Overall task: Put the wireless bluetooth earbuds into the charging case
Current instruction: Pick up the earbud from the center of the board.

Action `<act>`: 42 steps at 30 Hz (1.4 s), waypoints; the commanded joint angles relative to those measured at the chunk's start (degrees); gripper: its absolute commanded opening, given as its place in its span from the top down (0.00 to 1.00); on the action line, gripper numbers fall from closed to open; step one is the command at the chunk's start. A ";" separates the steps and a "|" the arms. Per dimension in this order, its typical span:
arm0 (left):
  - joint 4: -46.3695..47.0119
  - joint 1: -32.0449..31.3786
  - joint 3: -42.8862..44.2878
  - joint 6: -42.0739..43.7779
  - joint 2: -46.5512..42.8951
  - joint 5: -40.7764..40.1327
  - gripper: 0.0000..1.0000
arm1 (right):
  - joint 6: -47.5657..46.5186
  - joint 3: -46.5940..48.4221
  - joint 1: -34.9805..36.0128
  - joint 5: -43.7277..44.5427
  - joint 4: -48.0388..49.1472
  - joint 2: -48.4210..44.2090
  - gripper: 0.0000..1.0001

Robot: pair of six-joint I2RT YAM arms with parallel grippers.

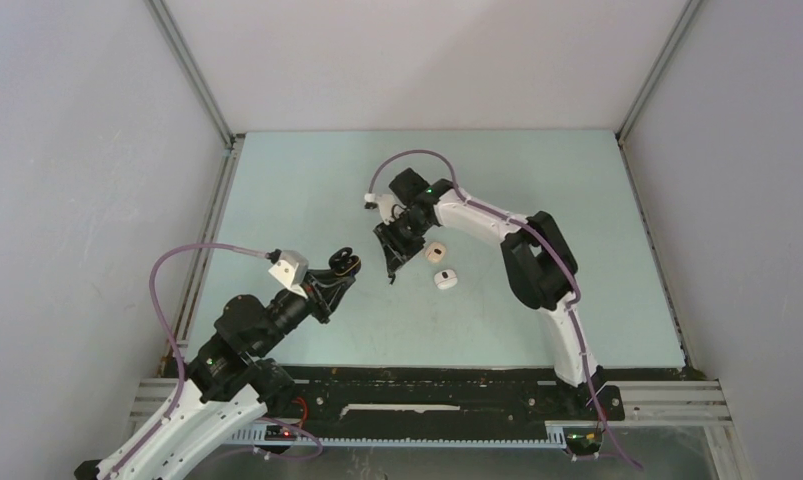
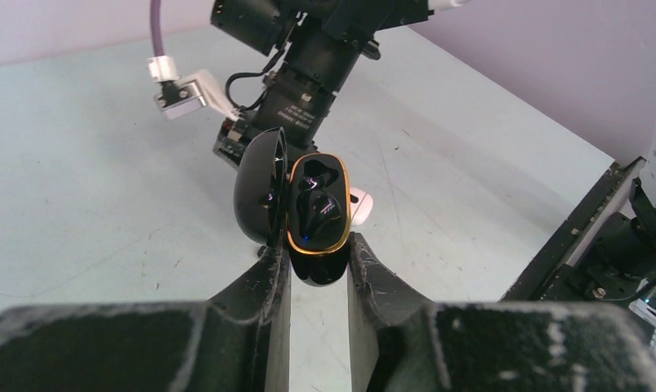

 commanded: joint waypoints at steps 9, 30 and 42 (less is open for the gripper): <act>1.41 0.52 0.37 0.56 0.69 -0.60 1.00 | 2.90 13.68 5.38 16.57 -8.69 8.38 0.55; 1.95 1.76 0.31 -0.31 2.98 2.71 1.00 | 3.58 15.49 7.57 21.28 -9.81 12.64 0.64; 2.10 2.59 0.37 -0.74 3.82 4.13 1.00 | 2.20 12.68 10.48 26.83 -9.73 12.30 0.68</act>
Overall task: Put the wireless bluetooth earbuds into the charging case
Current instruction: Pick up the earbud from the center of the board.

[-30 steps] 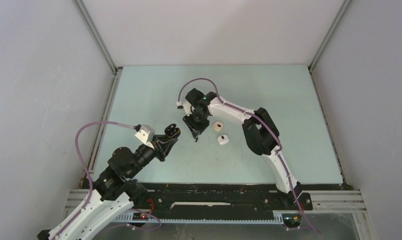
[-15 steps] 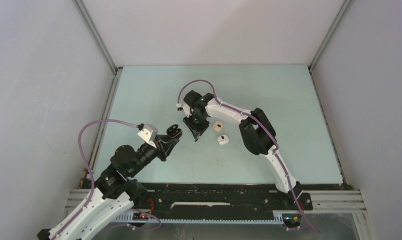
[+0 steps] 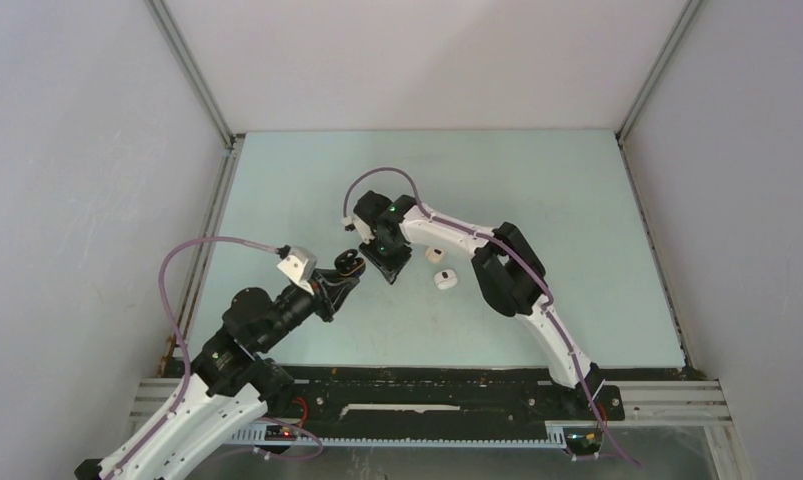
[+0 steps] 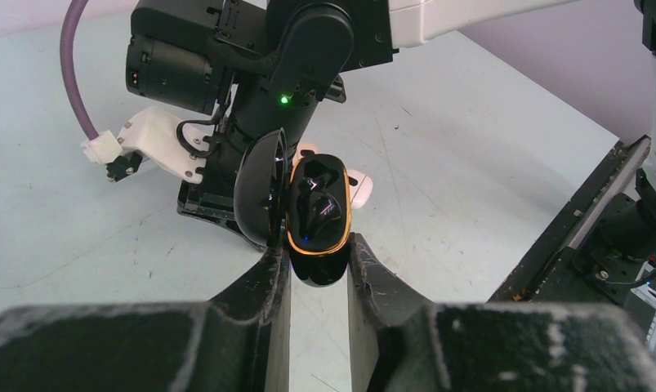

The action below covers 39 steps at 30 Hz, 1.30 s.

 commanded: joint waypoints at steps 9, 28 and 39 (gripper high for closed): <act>2.47 1.24 0.55 -0.70 1.73 2.86 0.99 | -2.52 -4.58 1.28 6.47 0.66 -1.26 0.68; 3.71 1.68 0.50 -1.07 3.29 5.66 0.99 | -5.78 -13.23 -0.76 5.27 3.85 -19.29 1.00; 13.23 1.56 2.21 -7.38 10.23 8.99 1.00 | -15.75 -19.17 -11.20 -10.67 4.71 -41.82 1.00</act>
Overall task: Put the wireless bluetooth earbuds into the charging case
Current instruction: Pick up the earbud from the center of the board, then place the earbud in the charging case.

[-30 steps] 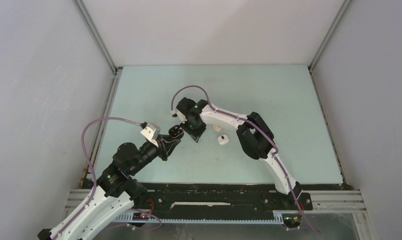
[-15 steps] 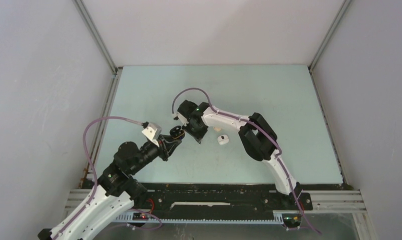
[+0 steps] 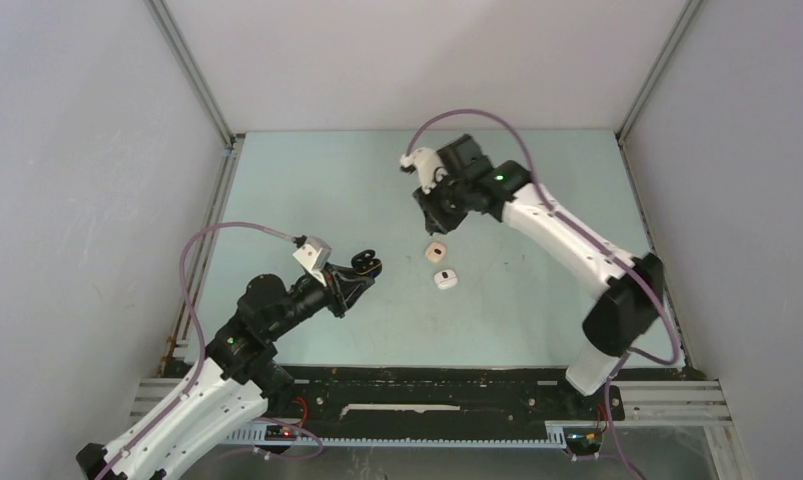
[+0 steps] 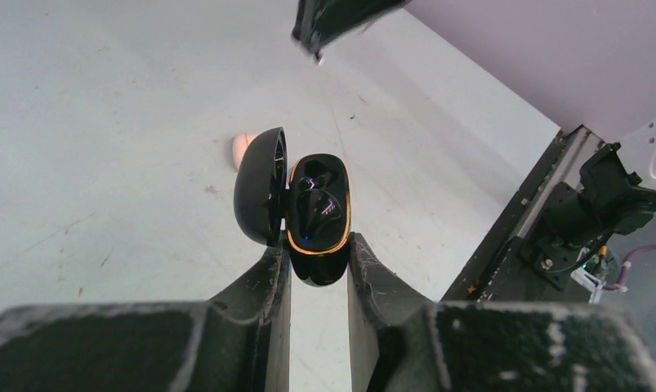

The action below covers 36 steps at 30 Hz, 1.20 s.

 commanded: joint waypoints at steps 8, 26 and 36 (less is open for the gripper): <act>20.75 -2.02 6.00 -5.18 14.72 2.56 1.00 | -21.26 -3.57 -5.20 -13.63 9.41 -23.88 1.00; 35.34 -5.73 3.98 -1.72 18.11 11.28 1.00 | -39.16 -33.62 13.72 -6.58 42.58 -48.57 1.00; 35.27 -6.91 3.29 -1.69 17.13 13.03 1.00 | -41.49 -36.09 15.83 -2.62 47.46 -45.91 1.00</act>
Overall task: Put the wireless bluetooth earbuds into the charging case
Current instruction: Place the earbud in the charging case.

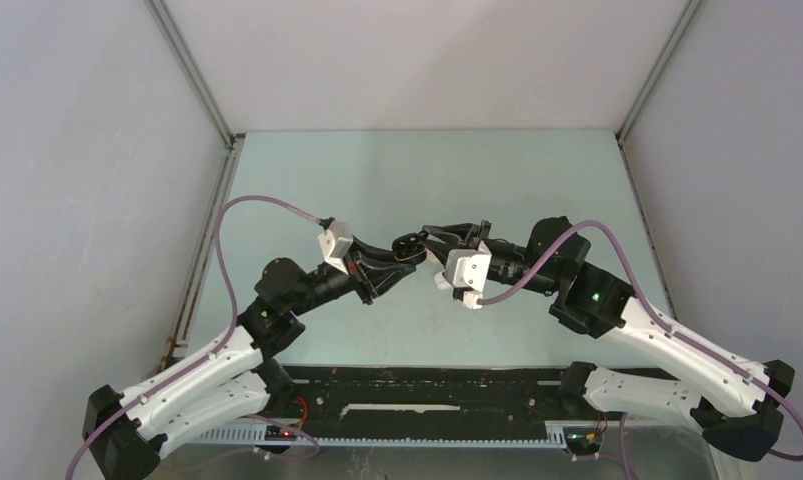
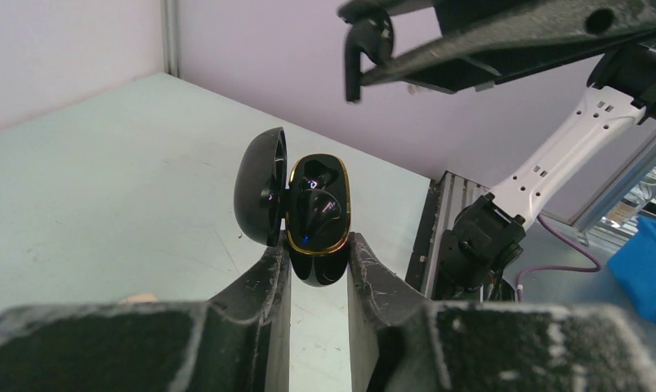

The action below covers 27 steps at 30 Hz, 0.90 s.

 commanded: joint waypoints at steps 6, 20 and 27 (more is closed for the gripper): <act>3.10 -0.76 -0.59 1.70 -1.59 1.14 1.00 | -2.17 -0.31 0.35 1.92 4.59 1.02 1.00; 3.49 -0.76 -1.02 1.70 -1.91 -0.03 1.00 | -3.77 -1.26 1.27 -0.07 0.99 1.21 1.00; 4.19 -0.74 -1.39 1.86 -2.51 -0.18 1.00 | -4.57 -1.78 1.57 0.35 0.40 1.63 1.00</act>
